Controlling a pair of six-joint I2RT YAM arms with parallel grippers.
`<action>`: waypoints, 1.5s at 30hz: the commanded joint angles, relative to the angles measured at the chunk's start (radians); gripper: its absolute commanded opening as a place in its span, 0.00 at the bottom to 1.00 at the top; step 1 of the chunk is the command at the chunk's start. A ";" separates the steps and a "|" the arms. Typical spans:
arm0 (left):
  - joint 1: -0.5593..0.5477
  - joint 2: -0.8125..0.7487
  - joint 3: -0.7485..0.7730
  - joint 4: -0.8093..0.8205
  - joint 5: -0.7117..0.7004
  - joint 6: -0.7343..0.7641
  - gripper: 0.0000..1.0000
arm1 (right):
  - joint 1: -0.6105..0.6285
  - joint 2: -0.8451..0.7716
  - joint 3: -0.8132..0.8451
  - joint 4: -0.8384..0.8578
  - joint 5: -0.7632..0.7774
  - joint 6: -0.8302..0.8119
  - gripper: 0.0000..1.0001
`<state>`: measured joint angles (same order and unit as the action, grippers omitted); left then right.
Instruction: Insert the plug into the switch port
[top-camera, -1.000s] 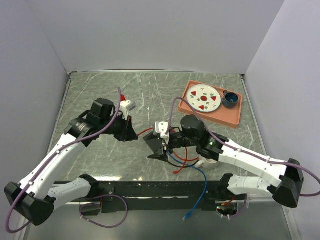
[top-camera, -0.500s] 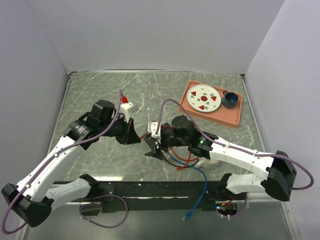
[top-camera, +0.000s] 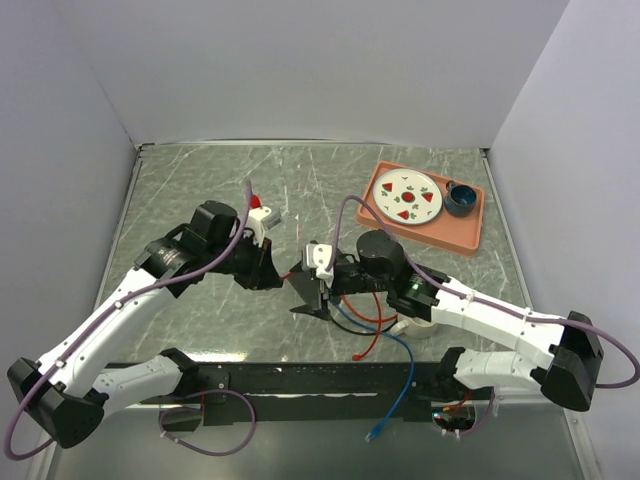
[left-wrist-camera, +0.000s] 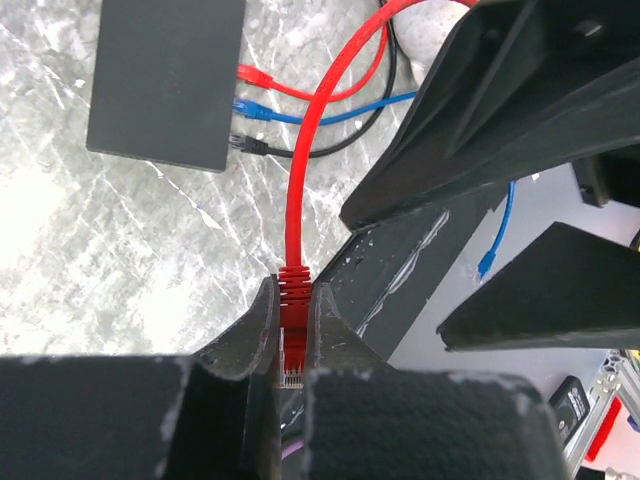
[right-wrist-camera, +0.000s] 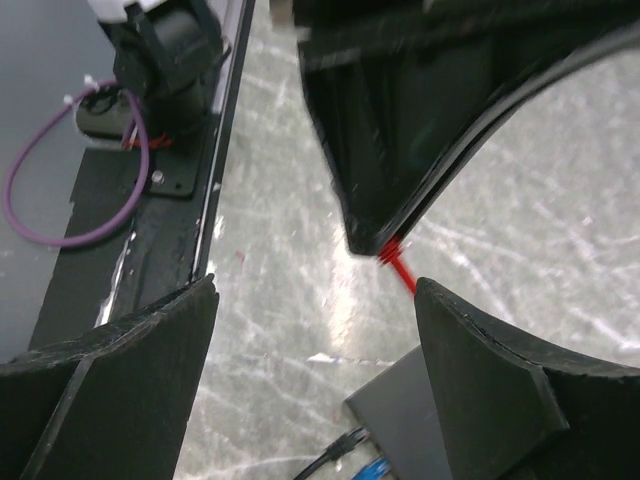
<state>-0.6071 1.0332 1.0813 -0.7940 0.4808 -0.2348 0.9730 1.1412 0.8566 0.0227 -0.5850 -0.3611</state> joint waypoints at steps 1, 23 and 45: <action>-0.028 -0.010 0.008 0.022 0.038 -0.024 0.06 | 0.004 -0.023 0.024 0.071 0.031 -0.018 0.87; -0.094 -0.059 0.055 0.052 -0.002 -0.044 0.28 | 0.004 0.057 0.042 0.057 0.100 -0.042 0.00; -0.094 -0.182 -0.024 0.325 -0.082 -0.153 0.97 | 0.015 -0.184 -0.185 0.217 0.271 0.051 0.00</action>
<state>-0.6979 0.8524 1.0790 -0.5434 0.2813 -0.4084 0.9798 1.0233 0.6910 0.1627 -0.2985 -0.3218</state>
